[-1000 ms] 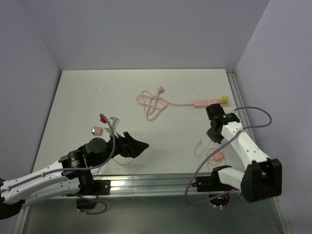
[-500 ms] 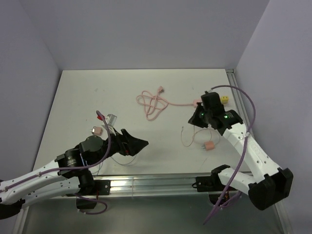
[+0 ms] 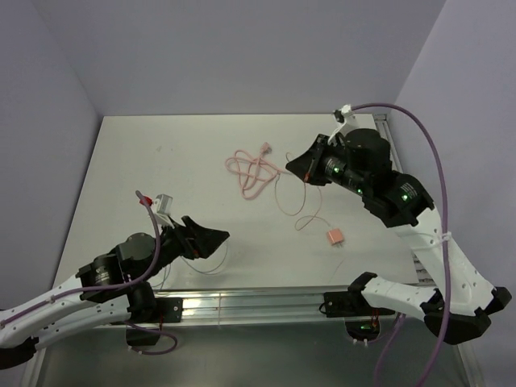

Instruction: Insert the plug

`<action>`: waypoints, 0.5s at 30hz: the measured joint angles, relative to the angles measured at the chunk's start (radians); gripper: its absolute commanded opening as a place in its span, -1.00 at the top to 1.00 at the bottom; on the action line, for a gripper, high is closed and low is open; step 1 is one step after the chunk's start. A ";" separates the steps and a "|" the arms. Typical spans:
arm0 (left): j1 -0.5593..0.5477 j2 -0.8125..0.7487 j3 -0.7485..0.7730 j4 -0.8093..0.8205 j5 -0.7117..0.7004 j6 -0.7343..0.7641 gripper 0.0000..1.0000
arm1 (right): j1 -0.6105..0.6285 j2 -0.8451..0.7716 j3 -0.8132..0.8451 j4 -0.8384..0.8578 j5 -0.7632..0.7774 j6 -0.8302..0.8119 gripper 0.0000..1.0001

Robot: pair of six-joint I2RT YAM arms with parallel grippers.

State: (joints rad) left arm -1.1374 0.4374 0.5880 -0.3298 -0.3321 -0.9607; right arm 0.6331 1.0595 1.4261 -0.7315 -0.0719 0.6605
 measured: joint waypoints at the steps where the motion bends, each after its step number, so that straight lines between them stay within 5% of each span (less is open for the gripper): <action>1: 0.000 -0.007 -0.003 -0.006 -0.011 -0.002 -0.98 | 0.003 -0.011 0.022 0.002 -0.003 0.002 1.00; 8: 0.000 0.022 -0.015 0.030 -0.047 0.028 -0.99 | 0.011 -0.060 0.131 0.006 -0.059 0.039 1.00; 15: 0.000 0.304 -0.098 0.290 -0.010 0.054 -0.99 | 0.013 -0.074 0.215 0.018 -0.080 0.117 1.00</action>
State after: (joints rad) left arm -1.1374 0.7410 0.4896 -0.0402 -0.3420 -0.9070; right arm 0.6456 0.9855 1.6409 -0.7139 -0.1516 0.7780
